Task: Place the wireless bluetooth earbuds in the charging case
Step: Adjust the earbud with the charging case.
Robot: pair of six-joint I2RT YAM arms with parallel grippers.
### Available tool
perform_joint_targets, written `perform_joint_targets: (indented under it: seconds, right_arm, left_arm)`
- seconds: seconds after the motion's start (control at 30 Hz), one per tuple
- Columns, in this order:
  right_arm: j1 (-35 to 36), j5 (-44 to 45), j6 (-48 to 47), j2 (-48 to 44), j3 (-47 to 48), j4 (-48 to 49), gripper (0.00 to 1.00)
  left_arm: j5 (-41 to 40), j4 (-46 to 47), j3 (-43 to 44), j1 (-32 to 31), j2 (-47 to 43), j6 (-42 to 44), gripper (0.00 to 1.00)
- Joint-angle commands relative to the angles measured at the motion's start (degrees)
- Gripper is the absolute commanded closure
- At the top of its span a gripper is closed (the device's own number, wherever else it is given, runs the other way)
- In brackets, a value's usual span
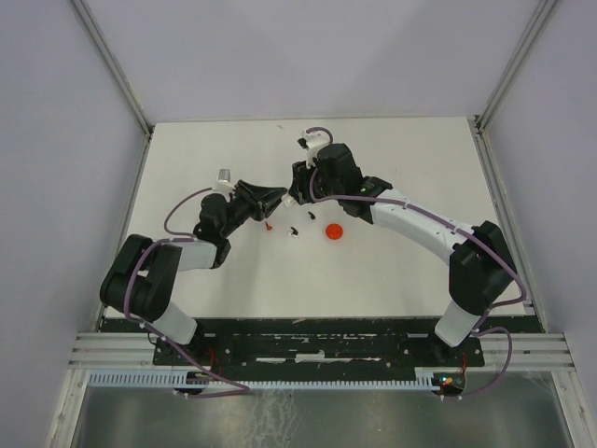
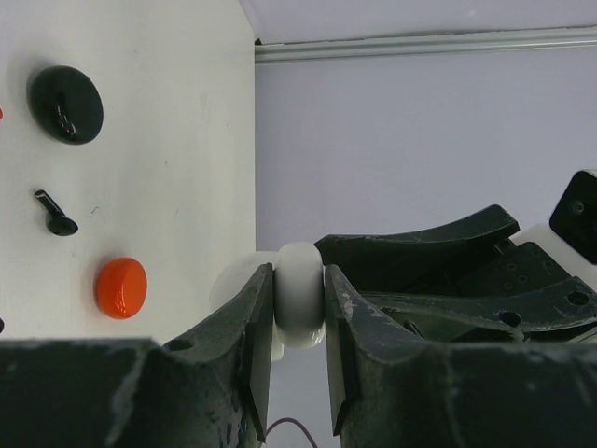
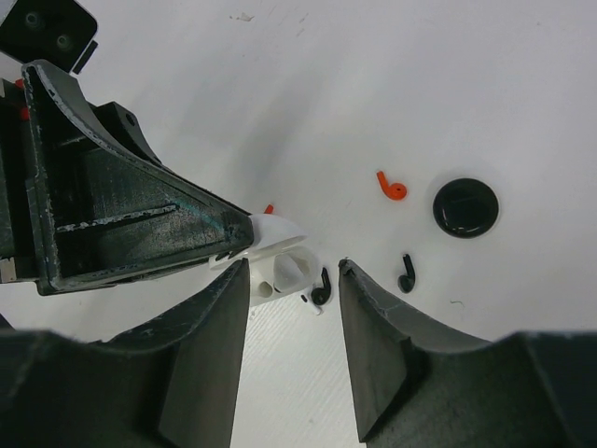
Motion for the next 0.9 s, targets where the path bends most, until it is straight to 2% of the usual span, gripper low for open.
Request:
perform_joint_targets:
  seconds: [0.0, 0.87]
  right_arm:
    - [-0.12, -0.57, -0.29, -0.03, 1.19, 1.0, 0.5]
    - [-0.13, -1.86, -0.79, 2.0, 1.78, -0.43, 0.57]
  left_arm:
    - [1.61, 4.7, 0.91, -0.24, 0.43, -2.1, 0.97]
    - [1.71, 4.84, 0.74, -0.17, 0.05, -2.46, 0.97]
